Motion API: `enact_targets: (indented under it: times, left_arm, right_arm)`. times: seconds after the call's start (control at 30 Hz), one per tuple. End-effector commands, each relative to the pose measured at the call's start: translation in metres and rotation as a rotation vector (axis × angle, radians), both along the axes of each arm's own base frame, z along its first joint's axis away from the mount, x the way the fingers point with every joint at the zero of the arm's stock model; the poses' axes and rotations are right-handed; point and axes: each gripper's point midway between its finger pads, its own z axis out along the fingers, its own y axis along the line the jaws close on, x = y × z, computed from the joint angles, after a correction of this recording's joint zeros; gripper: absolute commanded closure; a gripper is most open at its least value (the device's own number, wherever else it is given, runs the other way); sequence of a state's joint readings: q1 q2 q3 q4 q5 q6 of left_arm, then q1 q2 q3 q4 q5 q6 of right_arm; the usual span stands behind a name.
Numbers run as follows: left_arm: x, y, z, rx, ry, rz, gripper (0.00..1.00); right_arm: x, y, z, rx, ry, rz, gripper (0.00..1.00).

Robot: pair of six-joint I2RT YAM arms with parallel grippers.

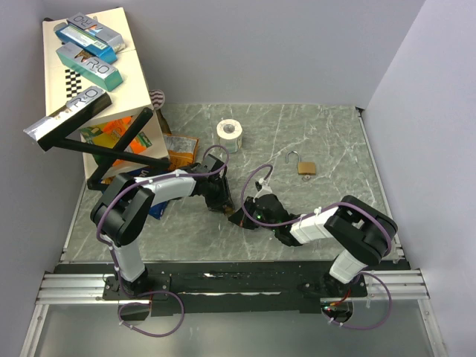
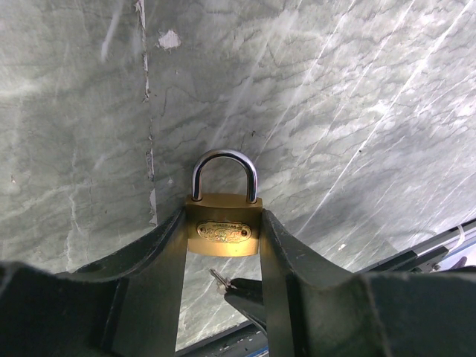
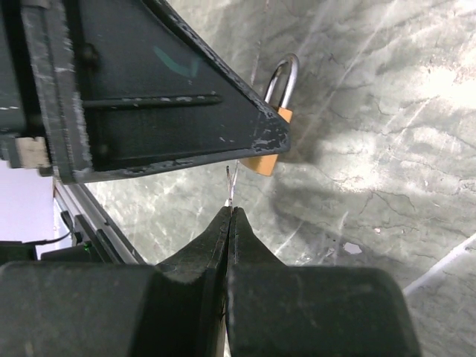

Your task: Unlock with the key

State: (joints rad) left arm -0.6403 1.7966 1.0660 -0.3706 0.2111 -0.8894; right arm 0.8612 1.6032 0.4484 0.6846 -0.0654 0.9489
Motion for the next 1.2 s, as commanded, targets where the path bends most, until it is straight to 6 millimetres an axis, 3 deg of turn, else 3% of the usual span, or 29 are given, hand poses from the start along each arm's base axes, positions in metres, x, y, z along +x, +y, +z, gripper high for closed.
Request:
enact_targets:
  times: [0.0,0.23,0.6,0.93,1.17]
  left_arm:
    - [-0.015,0.019,-0.022,0.103,0.051,0.013,0.99]
    - [-0.016,0.018,-0.023,0.101,0.055,0.013,0.99]
    - [-0.017,0.018,-0.024,0.099,0.056,0.011,0.99]
    - [-0.016,0.018,-0.024,0.098,0.055,0.011,0.99]
    - [-0.015,0.018,-0.024,0.099,0.055,0.014,0.99]
  right_arm:
    - [0.008,-0.002,0.015,0.025,-0.038,-0.04,1.0]
    - [0.008,-0.01,0.005,-0.006,-0.01,-0.07,1.0]
    - [0.014,-0.014,0.006,0.008,-0.01,-0.095,1.0]
    - [0.011,-0.004,0.013,0.049,-0.036,-0.034,1.0]
    - [0.013,-0.007,0.007,0.02,-0.013,-0.055,1.0]
